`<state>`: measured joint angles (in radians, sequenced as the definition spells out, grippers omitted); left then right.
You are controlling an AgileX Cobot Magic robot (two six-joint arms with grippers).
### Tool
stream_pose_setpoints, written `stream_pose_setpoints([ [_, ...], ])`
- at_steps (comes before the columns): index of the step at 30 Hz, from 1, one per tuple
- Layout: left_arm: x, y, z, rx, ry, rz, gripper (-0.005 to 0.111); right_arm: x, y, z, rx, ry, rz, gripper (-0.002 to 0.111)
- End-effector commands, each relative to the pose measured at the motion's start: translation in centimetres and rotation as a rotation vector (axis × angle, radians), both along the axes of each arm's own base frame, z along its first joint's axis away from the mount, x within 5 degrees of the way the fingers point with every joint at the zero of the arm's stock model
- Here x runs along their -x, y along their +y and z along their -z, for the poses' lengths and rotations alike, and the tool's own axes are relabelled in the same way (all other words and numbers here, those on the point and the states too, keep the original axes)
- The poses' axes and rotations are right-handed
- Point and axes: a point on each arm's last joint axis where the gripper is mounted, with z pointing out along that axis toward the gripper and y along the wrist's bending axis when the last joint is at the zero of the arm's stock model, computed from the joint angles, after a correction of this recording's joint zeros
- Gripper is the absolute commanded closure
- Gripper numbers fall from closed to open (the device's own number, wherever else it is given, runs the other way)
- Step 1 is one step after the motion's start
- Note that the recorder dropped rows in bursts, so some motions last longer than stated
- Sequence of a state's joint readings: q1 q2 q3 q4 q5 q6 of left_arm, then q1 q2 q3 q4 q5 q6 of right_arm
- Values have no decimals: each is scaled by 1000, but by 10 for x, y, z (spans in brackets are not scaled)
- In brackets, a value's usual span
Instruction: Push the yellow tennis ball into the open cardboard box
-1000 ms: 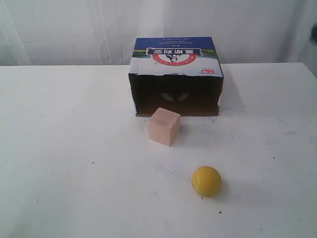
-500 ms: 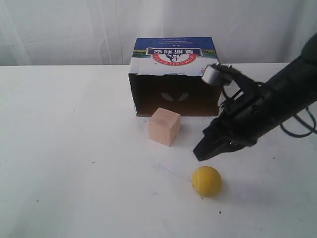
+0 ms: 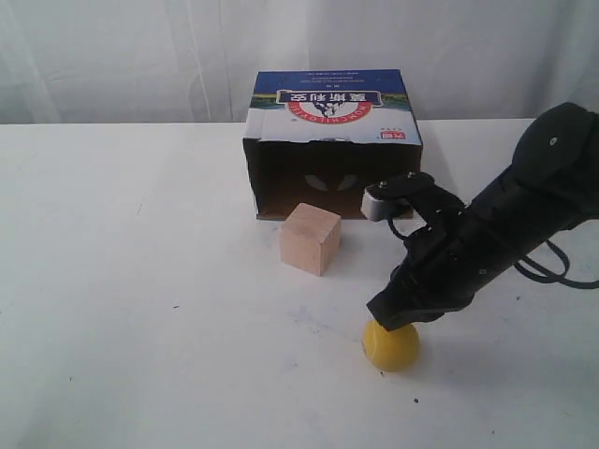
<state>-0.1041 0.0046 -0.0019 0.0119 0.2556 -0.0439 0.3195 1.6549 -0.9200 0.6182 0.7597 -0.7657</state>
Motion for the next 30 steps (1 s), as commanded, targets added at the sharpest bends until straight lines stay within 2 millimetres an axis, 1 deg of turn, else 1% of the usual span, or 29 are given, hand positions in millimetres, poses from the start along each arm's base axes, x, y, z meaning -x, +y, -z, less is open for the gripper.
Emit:
stream_pose_setpoints([
  [1, 0, 0, 0, 6, -3, 3, 107, -7, 0, 16, 28, 3, 21, 108],
  [5, 0, 0, 0, 6, -3, 3, 107, -14, 0, 23, 41, -32, 49, 108],
  [10, 0, 0, 0, 6, -3, 3, 107, -20, -2, 21, 47, -99, 81, 108],
  [14, 0, 0, 0, 6, -3, 3, 107, -30, -3, 16, 49, -194, 123, 108],
  [16, 0, 0, 0, 6, -3, 3, 107, -38, -3, 6, 43, -271, 150, 108],
  [18, 0, 0, 0, 6, -3, 3, 107, -44, -4, -8, 32, -354, 175, 108],
  [19, 0, 0, 0, 6, -3, 3, 107, -46, -4, -18, 21, -402, 188, 108],
  [22, 0, 0, 0, 6, -3, 3, 107, -42, -5, -38, -14, -441, 219, 108],
  [23, 0, 0, 0, 6, -3, 3, 107, -40, -5, -39, -24, -424, 229, 108],
  [26, 0, 0, 0, 6, -3, 3, 107, -34, -3, -34, -30, -330, 216, 108],
  [28, 0, 0, 0, 6, -3, 3, 107, -34, -2, -25, -22, -280, 213, 108],
  [30, 0, 0, 0, 6, -3, 3, 107, -37, -2, -16, -6, -266, 211, 108],
])
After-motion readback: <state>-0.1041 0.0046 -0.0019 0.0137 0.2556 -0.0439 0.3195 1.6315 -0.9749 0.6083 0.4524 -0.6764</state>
